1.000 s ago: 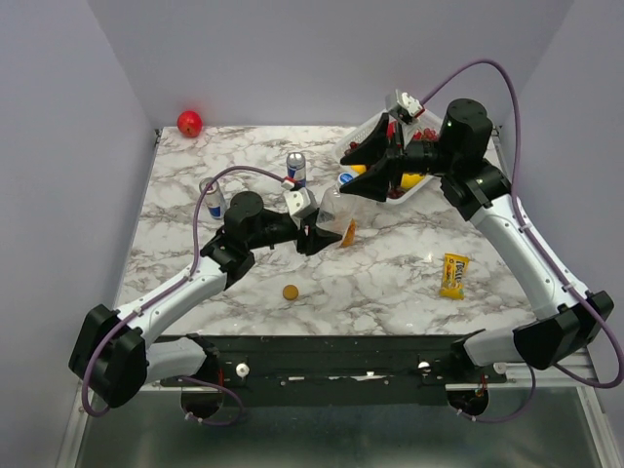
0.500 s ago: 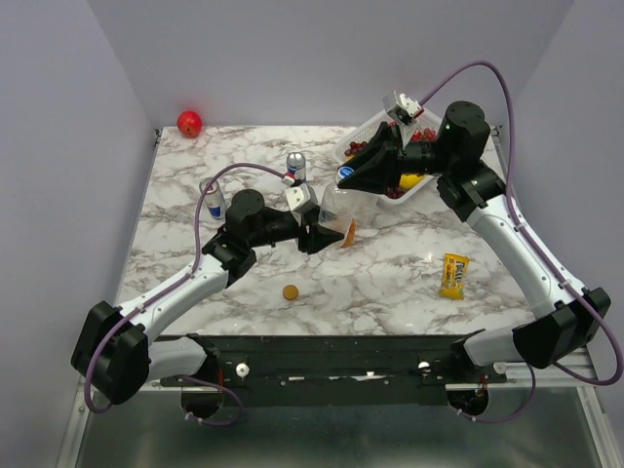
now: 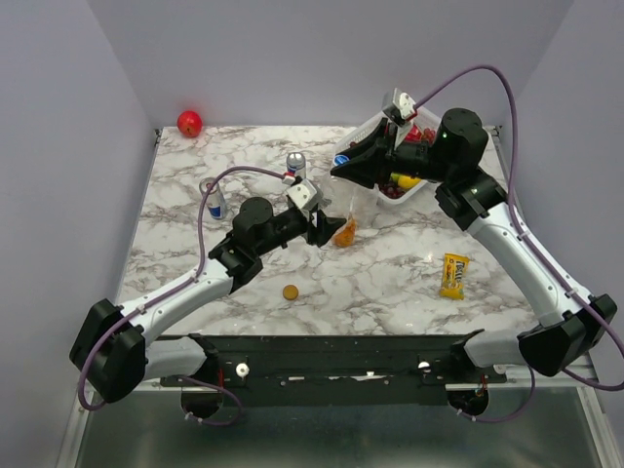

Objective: Screw on the bottle caps

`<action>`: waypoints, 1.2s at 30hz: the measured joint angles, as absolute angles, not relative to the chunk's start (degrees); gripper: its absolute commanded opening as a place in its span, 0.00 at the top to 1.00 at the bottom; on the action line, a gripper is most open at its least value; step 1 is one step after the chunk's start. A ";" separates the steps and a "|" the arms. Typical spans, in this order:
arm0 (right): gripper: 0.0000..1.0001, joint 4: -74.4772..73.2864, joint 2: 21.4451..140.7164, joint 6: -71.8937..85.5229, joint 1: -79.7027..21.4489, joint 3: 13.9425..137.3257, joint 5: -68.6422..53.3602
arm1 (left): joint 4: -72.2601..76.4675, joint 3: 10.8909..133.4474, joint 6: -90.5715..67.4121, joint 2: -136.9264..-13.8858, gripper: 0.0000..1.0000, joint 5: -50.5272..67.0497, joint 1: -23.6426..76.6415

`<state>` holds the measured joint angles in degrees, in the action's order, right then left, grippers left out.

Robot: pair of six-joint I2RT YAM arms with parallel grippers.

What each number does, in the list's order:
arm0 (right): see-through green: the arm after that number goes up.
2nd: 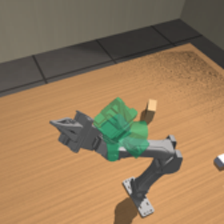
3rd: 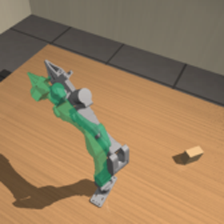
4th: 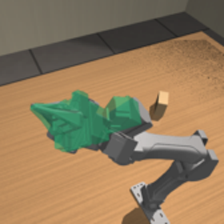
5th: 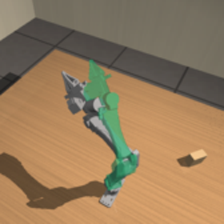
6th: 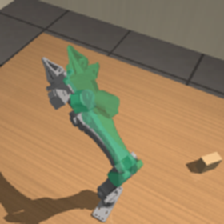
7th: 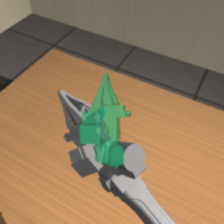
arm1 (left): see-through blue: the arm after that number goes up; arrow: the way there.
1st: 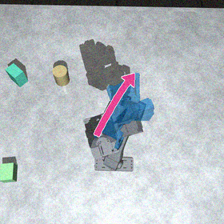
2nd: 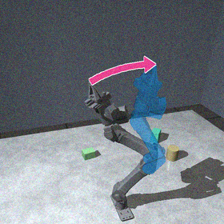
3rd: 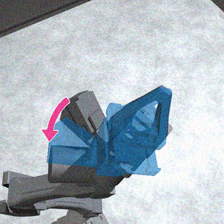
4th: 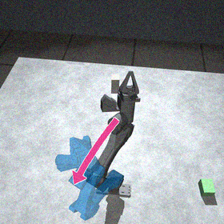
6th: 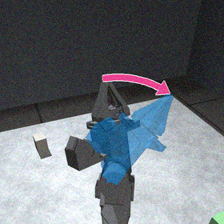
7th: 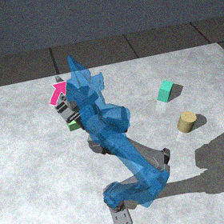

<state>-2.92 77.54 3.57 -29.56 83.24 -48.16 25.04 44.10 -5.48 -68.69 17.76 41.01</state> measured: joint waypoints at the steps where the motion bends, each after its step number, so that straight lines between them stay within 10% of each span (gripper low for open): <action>1: 0.90 -3.42 77.41 3.14 -29.58 83.24 -47.64 | 24.69 44.10 -4.91 -68.60 0.13 17.34 41.01; 16: 0.94 -20.25 61.34 -6.52 -12.82 70.52 -45.63 | 8.58 42.81 3.09 -61.25 0.01 16.03 37.43; 36: 0.95 -0.69 66.17 -16.43 1.28 50.76 -47.27 | -3.25 55.81 4.80 -73.30 0.01 13.93 27.20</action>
